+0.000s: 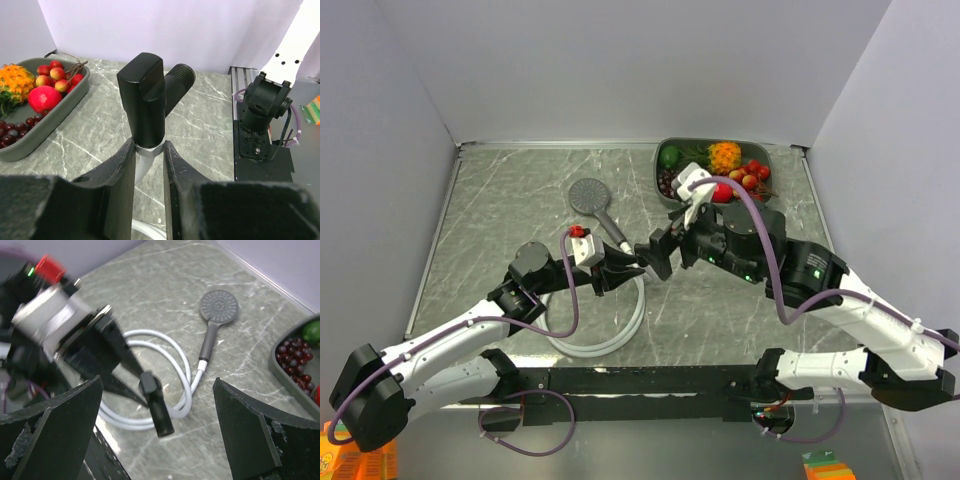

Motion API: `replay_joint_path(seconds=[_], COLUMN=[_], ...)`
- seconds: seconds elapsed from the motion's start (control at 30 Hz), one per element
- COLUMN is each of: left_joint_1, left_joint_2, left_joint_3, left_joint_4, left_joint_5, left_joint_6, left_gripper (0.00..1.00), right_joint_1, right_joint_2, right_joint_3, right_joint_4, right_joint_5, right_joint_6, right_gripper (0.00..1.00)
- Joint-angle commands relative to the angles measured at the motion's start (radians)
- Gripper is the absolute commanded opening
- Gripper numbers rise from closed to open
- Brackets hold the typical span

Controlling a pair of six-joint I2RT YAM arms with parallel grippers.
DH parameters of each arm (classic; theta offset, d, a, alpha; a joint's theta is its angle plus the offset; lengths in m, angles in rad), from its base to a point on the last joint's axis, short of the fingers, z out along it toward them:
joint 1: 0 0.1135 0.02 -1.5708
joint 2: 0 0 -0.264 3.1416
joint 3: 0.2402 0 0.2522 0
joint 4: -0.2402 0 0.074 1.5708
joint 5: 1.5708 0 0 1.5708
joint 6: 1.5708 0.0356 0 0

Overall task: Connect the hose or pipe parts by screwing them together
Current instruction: Install the adaptor on the pipeline.

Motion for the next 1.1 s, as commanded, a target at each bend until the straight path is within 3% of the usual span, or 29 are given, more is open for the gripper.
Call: replay_joint_path(seconds=[0.0, 0.17, 0.33, 0.5, 0.6, 0.63, 0.8, 0.93, 0.97, 1.03, 1.07], left_joint_1=[-0.003, -0.003, -0.003, -0.003, -0.003, -0.003, -0.003, -0.003, -0.003, -0.003, -0.003], left_joint_2=[-0.025, -0.014, -0.011, -0.015, -0.017, -0.017, -0.017, -0.017, -0.015, -0.017, -0.017], left_joint_3=[0.012, 0.036, 0.050, 0.058, 0.055, 0.055, 0.056, 0.059, 0.059, 0.059, 0.058], left_joint_4=[0.056, 0.045, 0.023, 0.003, 0.005, 0.005, 0.006, 0.008, 0.006, 0.003, 0.005], left_joint_5=[0.046, 0.115, 0.113, 0.110, 0.106, 0.106, 0.104, 0.100, 0.095, 0.089, 0.081], left_joint_6=[0.016, 0.036, 0.045, 0.050, 0.049, 0.049, 0.045, 0.045, 0.045, 0.049, 0.050], left_gripper=[0.01, 0.01, 0.01, 0.01, 0.01, 0.01, 0.01, 0.01, 0.01, 0.01, 0.03], right_joint_1=[-0.008, -0.053, -0.086, -0.119, -0.132, -0.136, -0.139, -0.149, -0.149, -0.151, -0.149], right_joint_2=[-0.024, 0.044, 0.107, 0.127, 0.124, 0.124, 0.129, 0.140, 0.144, 0.140, 0.134], right_joint_3=[-0.036, -0.008, -0.023, -0.046, -0.060, -0.063, -0.079, -0.077, -0.077, -0.079, -0.080], right_joint_4=[-0.008, -0.054, -0.055, -0.042, -0.042, -0.043, -0.046, -0.045, -0.048, -0.042, -0.032], right_joint_5=[-0.201, -0.369, -0.385, -0.426, -0.446, -0.452, -0.472, -0.486, -0.480, -0.449, -0.434], right_joint_6=[-0.143, -0.213, -0.224, -0.214, -0.204, -0.200, -0.194, -0.184, -0.183, -0.178, -0.175], right_gripper=[1.00, 0.94, 0.83, 0.79, 0.71, 0.63, 0.56, 0.21, 0.18, 0.02, 0.00])
